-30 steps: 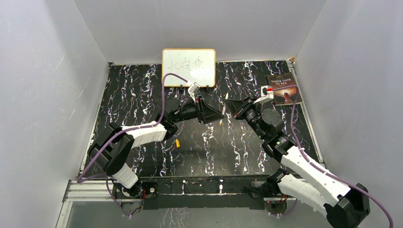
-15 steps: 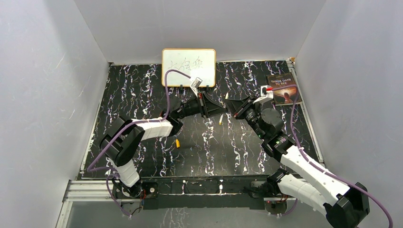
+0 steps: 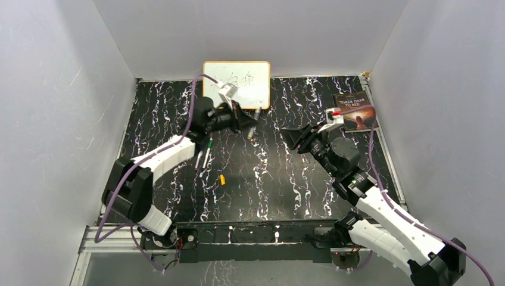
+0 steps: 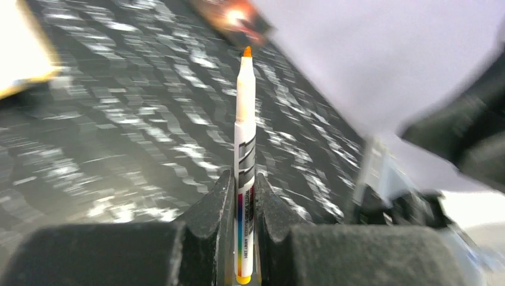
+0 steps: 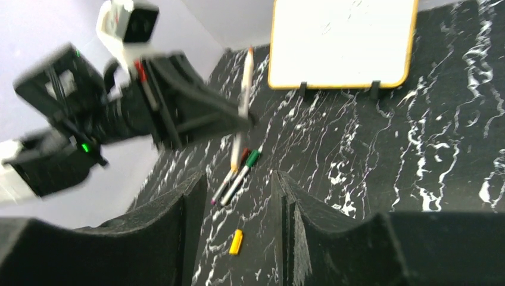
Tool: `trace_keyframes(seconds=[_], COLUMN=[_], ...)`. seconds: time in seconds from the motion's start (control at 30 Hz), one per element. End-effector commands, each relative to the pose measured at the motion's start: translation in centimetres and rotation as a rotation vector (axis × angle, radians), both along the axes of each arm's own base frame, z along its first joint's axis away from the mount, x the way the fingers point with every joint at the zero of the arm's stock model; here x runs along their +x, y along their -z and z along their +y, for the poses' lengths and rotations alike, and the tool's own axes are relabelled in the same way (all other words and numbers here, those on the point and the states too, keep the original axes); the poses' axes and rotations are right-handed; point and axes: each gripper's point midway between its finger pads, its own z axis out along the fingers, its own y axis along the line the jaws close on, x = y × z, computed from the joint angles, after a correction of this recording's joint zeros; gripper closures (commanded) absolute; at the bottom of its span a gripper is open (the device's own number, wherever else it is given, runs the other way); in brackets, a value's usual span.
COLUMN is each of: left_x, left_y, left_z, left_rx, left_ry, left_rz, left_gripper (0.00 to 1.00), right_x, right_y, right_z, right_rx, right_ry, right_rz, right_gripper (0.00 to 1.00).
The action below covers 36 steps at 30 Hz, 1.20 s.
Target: Insert the pens into the pen caps
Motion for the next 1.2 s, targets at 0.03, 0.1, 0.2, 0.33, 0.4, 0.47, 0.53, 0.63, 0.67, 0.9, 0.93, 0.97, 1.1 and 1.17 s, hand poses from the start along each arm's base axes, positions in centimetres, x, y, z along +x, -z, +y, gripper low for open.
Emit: trace_keyframes(seconds=[0.03, 0.1, 0.2, 0.33, 0.4, 0.47, 0.53, 0.63, 0.67, 0.9, 0.93, 0.97, 1.1, 1.17], left_x=[4.6, 5.6, 6.7, 7.4, 7.4, 7.2, 7.1, 6.9, 6.9, 6.9, 6.9, 6.9, 7.0, 6.9], left_y=[-0.2, -0.7, -0.5, 0.3, 1.2, 1.6, 1.7, 1.8, 1.9, 1.9, 2.0, 2.0, 2.0, 2.0], left_z=[8.7, 11.5, 15.8, 17.8, 17.5, 17.4, 17.5, 17.7, 17.7, 17.9, 18.1, 18.2, 18.2, 18.2], left_rx=[0.387, 0.491, 0.55, 0.517, 0.491, 0.486, 0.474, 0.466, 0.467, 0.46, 0.462, 0.464, 0.461, 0.459], left_ry=[-0.293, -0.367, -0.46, -0.525, -0.506, -0.502, -0.509, -0.514, -0.516, -0.526, -0.532, -0.537, -0.536, -0.535], left_rz=[-0.109, -0.104, -0.045, 0.017, 0.05, 0.064, 0.06, 0.062, 0.062, 0.061, 0.06, 0.061, 0.062, 0.063], left_gripper=[1.0, 1.0, 1.0, 1.0, 1.0, 1.0, 1.0, 1.0, 1.0, 1.0, 1.0, 1.0, 1.0, 1.0], right_x=[-1.3, -1.9, -2.8, -3.6, -4.5, -5.5, -6.7, -7.6, -7.7, -7.6, -7.5, -7.5, -7.1, -6.7], right_y=[4.1, 6.6, 9.7, 13.3, 14.2, 14.4, 15.5, 16.3, 16.8, 20.0, 20.1, 20.3, 21.4, 21.9], right_z=[4.7, 6.7, 9.9, 14.0, 16.1, 18.4, 20.3, 22.4, 22.9, 25.7, 26.0, 26.3, 26.9, 26.9], right_rx=[-0.169, -0.248, -0.383, -0.55, -0.595, -0.589, -0.568, -0.523, -0.52, -0.563, -0.562, -0.563, -0.579, -0.588], right_ry=[-0.249, -0.293, -0.329, -0.376, -0.401, -0.45, -0.522, -0.592, -0.61, -0.677, -0.685, -0.688, -0.686, -0.667], right_rz=[0.107, 0.165, 0.225, 0.304, 0.305, 0.301, 0.319, 0.33, 0.334, 0.353, 0.353, 0.355, 0.363, 0.368], right_gripper=[0.56, 0.56, 0.55, 0.63, 0.78, 0.9, 0.96, 1.0, 1.0, 1.0, 1.0, 1.0, 1.0, 1.0])
